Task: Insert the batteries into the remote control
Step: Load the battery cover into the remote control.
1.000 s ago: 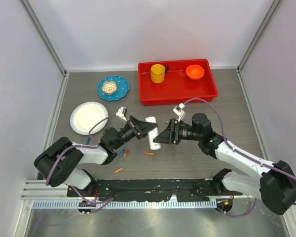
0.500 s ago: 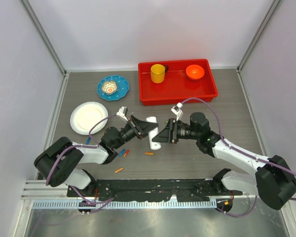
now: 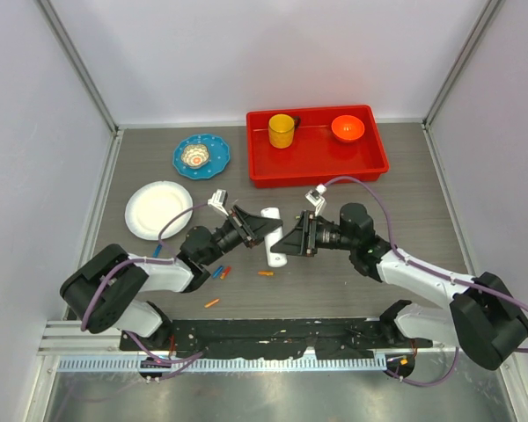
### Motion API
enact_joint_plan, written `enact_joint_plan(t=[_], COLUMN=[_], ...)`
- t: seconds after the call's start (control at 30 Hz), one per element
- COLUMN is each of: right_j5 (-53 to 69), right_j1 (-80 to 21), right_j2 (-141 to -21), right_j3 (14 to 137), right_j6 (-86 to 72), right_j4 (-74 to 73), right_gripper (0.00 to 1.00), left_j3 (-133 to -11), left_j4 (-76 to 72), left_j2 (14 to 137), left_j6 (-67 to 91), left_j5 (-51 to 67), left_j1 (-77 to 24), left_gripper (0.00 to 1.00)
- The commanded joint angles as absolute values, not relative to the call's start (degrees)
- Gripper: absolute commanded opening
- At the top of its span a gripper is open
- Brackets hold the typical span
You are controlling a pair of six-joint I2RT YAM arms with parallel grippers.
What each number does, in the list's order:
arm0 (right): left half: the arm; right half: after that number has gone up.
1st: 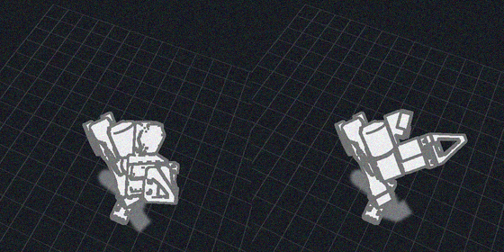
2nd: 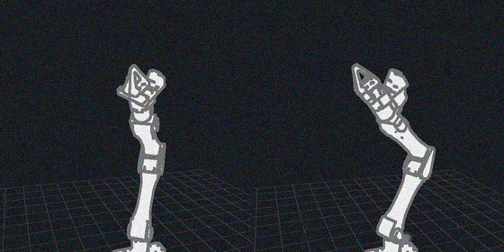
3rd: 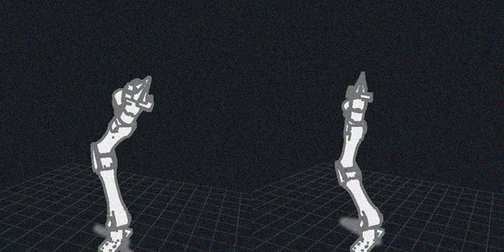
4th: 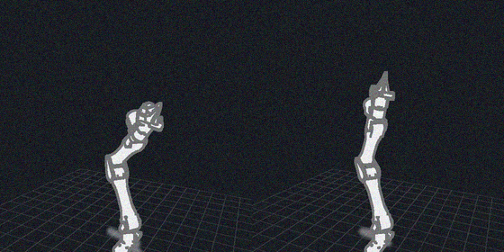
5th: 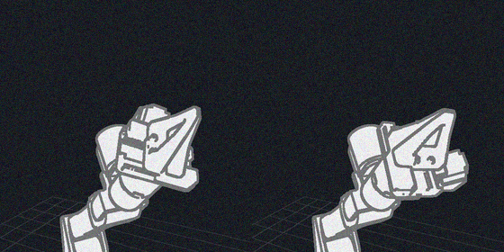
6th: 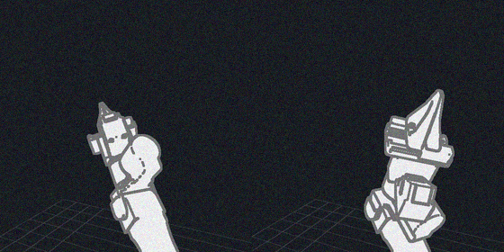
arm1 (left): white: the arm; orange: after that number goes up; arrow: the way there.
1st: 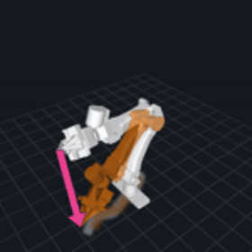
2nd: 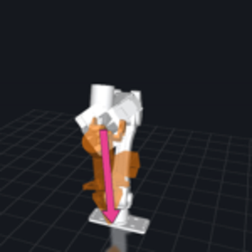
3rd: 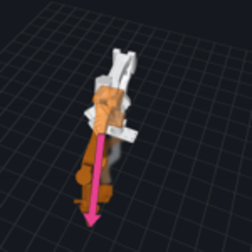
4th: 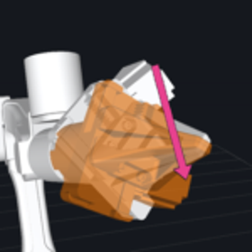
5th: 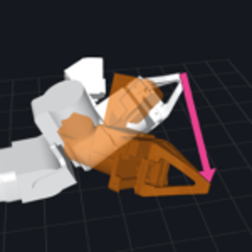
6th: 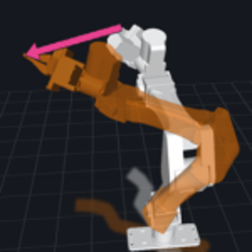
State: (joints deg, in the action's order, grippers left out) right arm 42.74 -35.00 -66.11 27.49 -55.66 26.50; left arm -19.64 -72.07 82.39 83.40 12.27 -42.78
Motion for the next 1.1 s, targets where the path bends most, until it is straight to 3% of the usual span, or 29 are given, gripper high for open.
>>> enact_joint_plan(t=[0.0, 0.27, 0.6, 0.7, 0.8, 0.87, 1.0, 1.07], right_j5=[43.5, 44.6, 44.0, 43.9, 43.9, 44.0, 44.8, 44.6], right_j1=[-34.8, -34.7, -34.8, -34.8, -34.8, -34.8, -34.8, -34.7], right_j2=[-66.4, -65.0, -67.3, -67.9, -67.9, -67.1, -64.1, -61.5], right_j3=[27.0, 25.8, 24.8, 25.1, 25.5, 25.8, 28.6, 30.6], right_j6=[-57.2, -57.2, -60.9, -61.1, -61.4, -61.4, -58.8, -54.2], right_j4=[32.8, 32.8, 36.7, 36.7, 36.9, 36.7, 31.7, 23.9], right_gripper=[0.57, 0.52, 0.09, 0.01, 0.01, 0.01, 0.01, 0.01], left_j3=[-21.0, -22.6, -22.1, -21.7, -21.2, -21.0, -20.5, -20.1], left_j4=[-86.3, -87.3, -87.2, -86.8, -85.3, -84.6, -82.6, -81.7], left_j2=[81.6, 83.0, 82.6, 82.0, 81.2, 80.8, 79.6, 79.3], left_j6=[84.1, 84.5, 84.3, 83.8, 83.0, 82.6, 83.3, 84.3], left_j5=[12.9, 13.3, 13.8, 13.6, 13.4, 13.3, 13.3, 13.3], left_j1=[-43.2, -43.2, -43.2, -43.2, -43.1, -43.0, -41.1, -39.2], left_gripper=[0.01, 0.00, 0.00, 0.00, 0.02, 0.07, 0.43, 0.55])
